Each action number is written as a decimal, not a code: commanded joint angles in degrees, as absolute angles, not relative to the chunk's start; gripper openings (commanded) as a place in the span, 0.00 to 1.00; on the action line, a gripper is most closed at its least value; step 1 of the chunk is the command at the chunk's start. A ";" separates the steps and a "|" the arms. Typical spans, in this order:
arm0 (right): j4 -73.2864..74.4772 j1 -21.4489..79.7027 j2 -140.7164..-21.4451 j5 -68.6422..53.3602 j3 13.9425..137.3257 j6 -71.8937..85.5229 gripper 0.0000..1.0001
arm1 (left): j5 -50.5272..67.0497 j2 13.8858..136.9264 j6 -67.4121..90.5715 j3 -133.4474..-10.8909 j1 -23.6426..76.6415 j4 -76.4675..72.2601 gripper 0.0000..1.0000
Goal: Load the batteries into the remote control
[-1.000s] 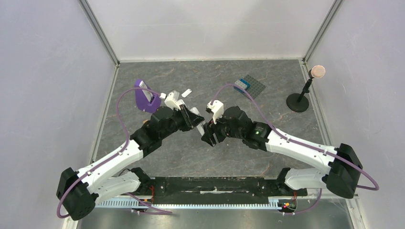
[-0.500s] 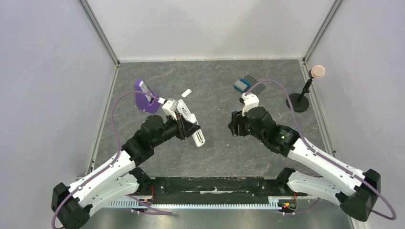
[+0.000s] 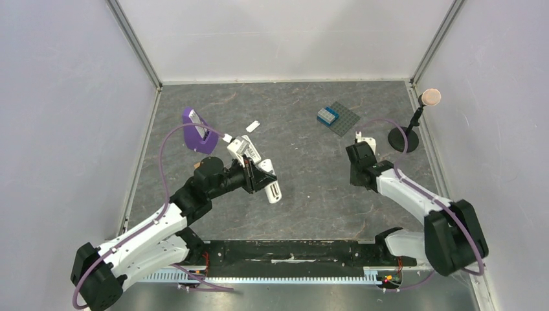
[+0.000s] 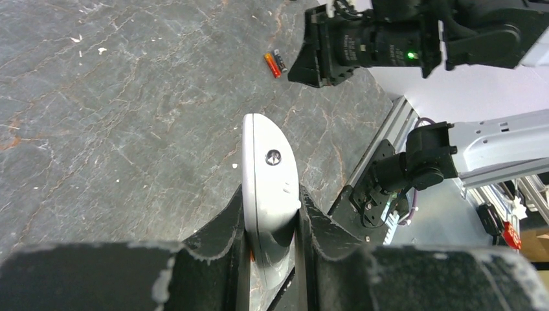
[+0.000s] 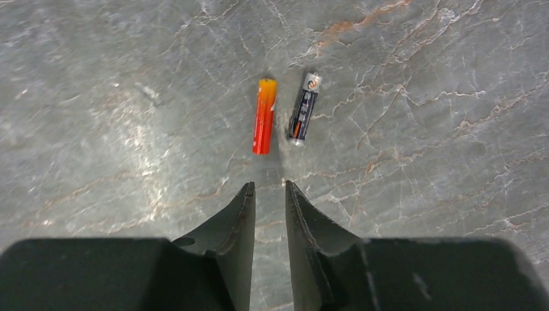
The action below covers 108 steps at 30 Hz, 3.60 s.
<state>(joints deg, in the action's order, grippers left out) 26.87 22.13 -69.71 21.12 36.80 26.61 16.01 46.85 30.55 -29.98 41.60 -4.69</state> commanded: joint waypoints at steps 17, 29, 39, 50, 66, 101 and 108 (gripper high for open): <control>17.18 16.97 -84.18 21.10 43.77 25.37 0.29 | 29.02 48.60 26.04 -29.96 41.01 -16.17 0.02; 17.05 15.57 -85.66 15.52 42.90 28.07 0.22 | 30.76 47.92 24.61 -31.20 40.78 -16.30 0.02; 16.24 15.10 -85.37 12.35 39.50 28.50 0.12 | 31.22 47.13 24.79 -31.63 40.71 -16.00 0.02; 6.38 18.05 -69.67 -8.98 35.40 23.08 0.00 | 31.90 45.03 24.70 -29.35 40.61 -17.93 0.02; -12.67 30.21 -43.62 -38.83 31.10 22.57 0.00 | 31.62 52.39 37.41 -29.83 40.61 -24.88 0.02; 23.98 43.10 -54.84 -13.95 46.05 34.78 0.01 | 33.75 89.33 73.08 -28.42 40.69 -70.26 0.02; 26.39 43.60 -56.58 -14.11 47.28 34.35 0.03 | 33.32 91.54 74.78 -28.46 40.69 -74.76 0.02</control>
